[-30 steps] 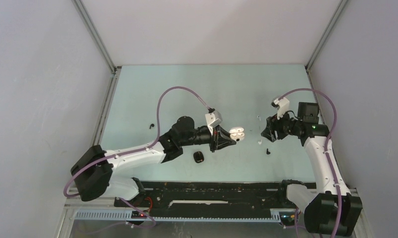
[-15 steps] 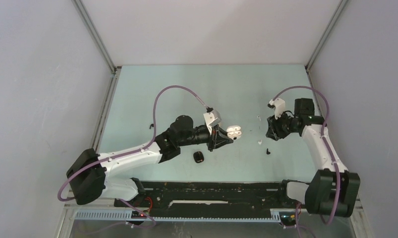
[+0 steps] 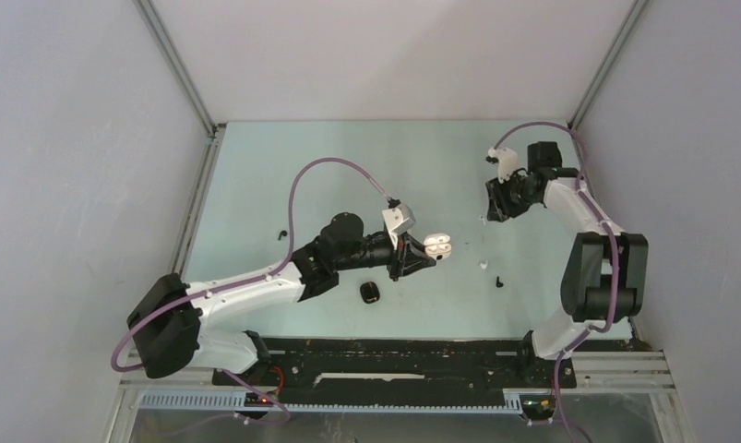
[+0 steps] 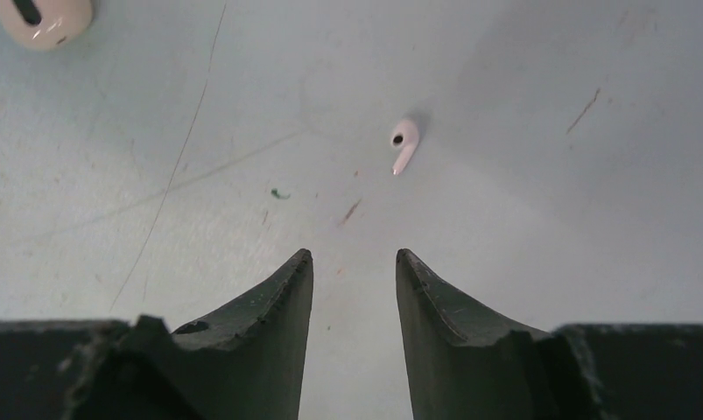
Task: Insert the wireless bluetooth earbuds into the charging case
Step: Pick up the earbud from the center of the board.
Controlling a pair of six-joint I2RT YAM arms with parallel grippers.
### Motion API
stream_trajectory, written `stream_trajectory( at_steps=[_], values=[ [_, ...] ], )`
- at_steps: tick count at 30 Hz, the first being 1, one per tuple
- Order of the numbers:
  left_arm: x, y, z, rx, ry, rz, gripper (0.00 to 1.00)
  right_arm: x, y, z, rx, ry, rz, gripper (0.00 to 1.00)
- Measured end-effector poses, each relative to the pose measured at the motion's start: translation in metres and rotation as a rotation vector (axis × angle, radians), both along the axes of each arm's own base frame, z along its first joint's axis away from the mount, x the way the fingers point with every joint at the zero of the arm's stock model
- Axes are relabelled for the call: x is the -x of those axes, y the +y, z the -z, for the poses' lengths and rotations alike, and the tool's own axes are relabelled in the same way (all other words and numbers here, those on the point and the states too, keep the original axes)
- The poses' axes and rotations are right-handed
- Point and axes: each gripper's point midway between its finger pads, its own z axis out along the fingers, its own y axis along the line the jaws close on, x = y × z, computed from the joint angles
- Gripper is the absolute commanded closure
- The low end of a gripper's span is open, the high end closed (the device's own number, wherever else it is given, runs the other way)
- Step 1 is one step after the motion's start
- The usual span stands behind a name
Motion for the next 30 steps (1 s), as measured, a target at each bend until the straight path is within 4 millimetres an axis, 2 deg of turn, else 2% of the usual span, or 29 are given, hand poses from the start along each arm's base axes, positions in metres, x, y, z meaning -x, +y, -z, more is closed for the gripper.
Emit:
stream_trajectory(
  at_steps=[7,15,20,25,30],
  values=[
    [0.000,-0.001,0.004,-0.011,0.008,0.004,1.00,-0.036,0.011,0.016,0.025,0.057,0.060,0.56],
    [0.000,-0.001,0.009,-0.028,0.013,0.006,1.00,-0.058,0.015,0.034,0.050,0.115,0.136,0.60],
    [0.001,-0.001,0.010,-0.035,0.017,0.008,1.00,-0.059,0.018,0.050,0.077,0.157,0.154,0.66],
    [0.003,-0.001,0.013,-0.048,0.017,0.013,1.00,-0.059,0.019,0.062,0.107,0.190,0.161,0.67],
    [0.004,0.000,0.015,-0.057,0.023,0.014,1.00,-0.060,0.021,0.065,0.128,0.198,0.158,0.67]
  ],
)
